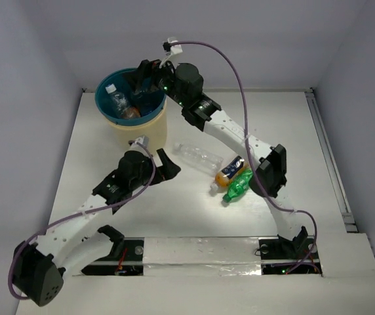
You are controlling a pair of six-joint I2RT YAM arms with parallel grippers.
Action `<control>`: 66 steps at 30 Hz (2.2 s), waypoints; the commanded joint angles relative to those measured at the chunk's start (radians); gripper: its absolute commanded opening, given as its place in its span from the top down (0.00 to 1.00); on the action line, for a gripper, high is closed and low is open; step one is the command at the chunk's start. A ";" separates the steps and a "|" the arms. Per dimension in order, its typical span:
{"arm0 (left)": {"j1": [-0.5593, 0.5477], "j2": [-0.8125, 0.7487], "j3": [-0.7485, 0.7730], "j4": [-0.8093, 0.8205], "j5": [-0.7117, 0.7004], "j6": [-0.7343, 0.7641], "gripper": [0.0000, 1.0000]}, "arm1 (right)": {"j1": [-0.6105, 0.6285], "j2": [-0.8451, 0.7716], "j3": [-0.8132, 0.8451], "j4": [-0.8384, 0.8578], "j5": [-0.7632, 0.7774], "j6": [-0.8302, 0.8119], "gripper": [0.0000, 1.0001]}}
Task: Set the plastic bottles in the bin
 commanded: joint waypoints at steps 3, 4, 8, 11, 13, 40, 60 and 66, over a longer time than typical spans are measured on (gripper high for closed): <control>-0.082 0.156 0.077 0.189 -0.090 -0.075 0.01 | -0.005 -0.343 -0.272 0.124 0.041 -0.110 0.00; -0.082 0.209 0.082 0.207 -0.134 -0.097 0.01 | -0.005 -0.398 -0.435 0.147 0.046 -0.118 0.01; -0.104 0.331 0.112 0.269 -0.184 -0.137 0.01 | -0.018 -0.657 -0.793 0.195 0.076 -0.153 0.06; -0.113 0.437 0.171 0.287 -0.213 -0.157 0.01 | -0.027 -0.828 -0.992 0.148 0.063 -0.205 0.10; -0.113 0.518 0.217 0.295 -0.216 -0.164 0.01 | -0.027 -0.941 -1.073 0.124 0.061 -0.219 0.07; -0.132 1.006 0.587 0.212 -0.435 -0.152 0.13 | -0.027 -1.388 -1.672 0.094 -0.270 -0.122 0.06; -0.161 0.604 0.669 0.269 -0.354 0.010 0.59 | 0.174 -1.361 -1.812 0.195 -0.223 0.079 0.33; -0.161 0.495 0.910 0.137 -0.406 0.136 0.58 | 0.312 -1.250 -1.795 0.250 -0.156 0.134 0.20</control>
